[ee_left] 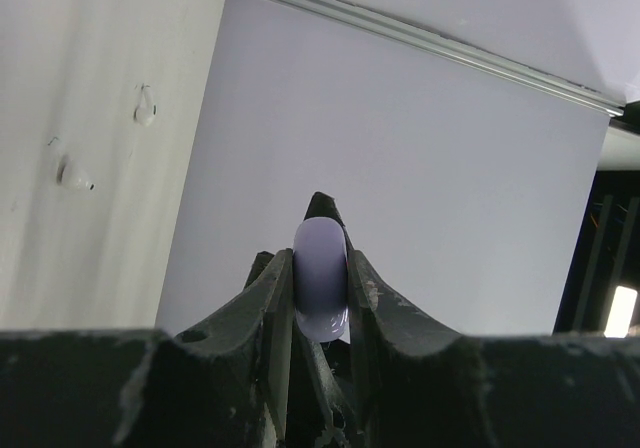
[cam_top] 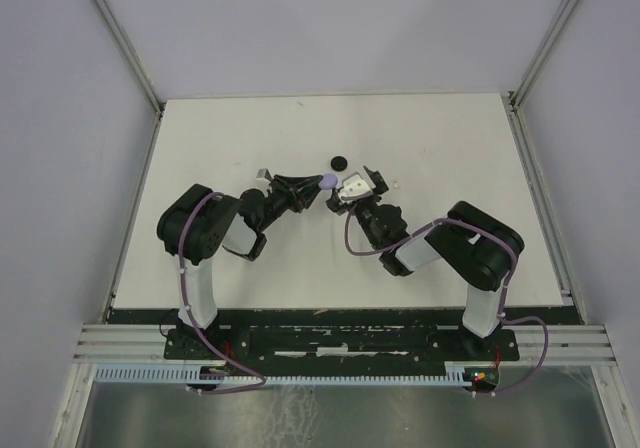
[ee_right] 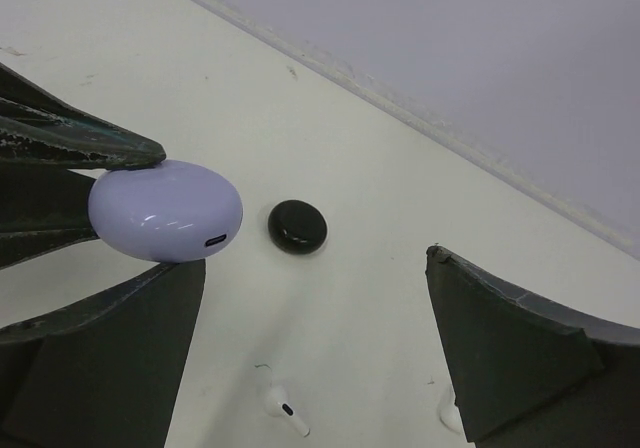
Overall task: Insert the wireless bluetooth earbuds into the charging case
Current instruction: Close the charging case, then place the charging case at the center of the board.
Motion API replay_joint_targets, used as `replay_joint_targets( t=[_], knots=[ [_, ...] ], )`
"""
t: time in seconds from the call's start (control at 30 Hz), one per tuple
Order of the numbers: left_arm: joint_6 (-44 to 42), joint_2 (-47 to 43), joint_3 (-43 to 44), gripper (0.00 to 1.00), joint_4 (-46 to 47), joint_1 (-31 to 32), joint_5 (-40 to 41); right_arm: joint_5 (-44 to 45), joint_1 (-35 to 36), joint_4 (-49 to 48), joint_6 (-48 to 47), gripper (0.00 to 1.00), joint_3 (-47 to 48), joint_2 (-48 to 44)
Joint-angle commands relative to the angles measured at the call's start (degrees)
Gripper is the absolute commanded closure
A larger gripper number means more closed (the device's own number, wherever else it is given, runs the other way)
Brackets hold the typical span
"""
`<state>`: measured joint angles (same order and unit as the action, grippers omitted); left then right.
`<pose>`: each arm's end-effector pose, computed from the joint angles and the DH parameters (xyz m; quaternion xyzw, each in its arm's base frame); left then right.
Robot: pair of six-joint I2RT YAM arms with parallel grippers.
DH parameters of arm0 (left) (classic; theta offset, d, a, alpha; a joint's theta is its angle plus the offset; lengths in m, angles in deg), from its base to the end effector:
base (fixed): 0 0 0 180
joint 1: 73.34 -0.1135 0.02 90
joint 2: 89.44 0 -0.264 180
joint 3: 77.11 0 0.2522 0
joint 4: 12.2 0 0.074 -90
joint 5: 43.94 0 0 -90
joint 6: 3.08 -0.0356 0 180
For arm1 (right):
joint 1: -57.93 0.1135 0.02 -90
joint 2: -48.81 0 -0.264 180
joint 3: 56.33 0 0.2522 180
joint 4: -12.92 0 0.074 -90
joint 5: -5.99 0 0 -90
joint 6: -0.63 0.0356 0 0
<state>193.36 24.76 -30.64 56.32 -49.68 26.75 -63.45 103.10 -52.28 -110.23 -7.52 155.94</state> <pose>0.2988 -0.1438 0.1224 -0.3681 0.5983 -0.6861 0.1893 0.2463 0.2300 0.1640 -0.2437 0.6201 0.0393 0.7447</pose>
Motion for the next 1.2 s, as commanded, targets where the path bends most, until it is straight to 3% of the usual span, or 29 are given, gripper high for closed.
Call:
replay_joint_targets(
  t=[0.0, 0.1, 0.2, 0.27, 0.37, 0.47, 0.77, 1.17],
  knots=[
    [-3.22, 0.73, -0.4, 0.97, 3.03, 0.13, 1.08, 2.93, 0.02, -3.68, -0.14, 0.01, -1.18, -3.62],
    [-3.93, 0.78, 0.18, 0.97, 2.39, -0.57, 0.88, 12.17, 0.01, -2.03, 2.21, 0.01, -2.75, -6.88],
    [-7.16, 0.11, 1.58, 0.97, -1.12, -1.8, 0.59, 20.55, 0.01, 7.08, 6.4, 0.01, -2.75, -12.29],
    [-11.09, -0.64, 3.07, 0.97, -5.06, -2.93, 0.23, 24.09, -0.06, 21.53, 12.08, 0.01, -0.26, -17.16],
    [-16.91, -1.69, 5.87, 0.97, -11.93, -4.13, -0.27, 21.03, -0.74, 52.55, 20.39, 0.0, 8.98, -23.07],
    [-22.32, -2.77, 9.04, 0.97, -19.83, -4.79, -0.23, 18.74, -0.91, 67.75, 23.97, 0.0, 15.97, -24.26],
    [-39.22, -3.94, 19.45, 0.97, -40.52, -4.77, 3.97, 17.44, -1.46, 74.45, 25.72, 0.0, 17.77, -26.75],
    [-48.29, 0.02, 28.18, 0.96, -51.73, -4.68, 8.66, 17.16, -3.16, 73.24, 26.71, 0.0, 16.07, -27.69]
  ],
)
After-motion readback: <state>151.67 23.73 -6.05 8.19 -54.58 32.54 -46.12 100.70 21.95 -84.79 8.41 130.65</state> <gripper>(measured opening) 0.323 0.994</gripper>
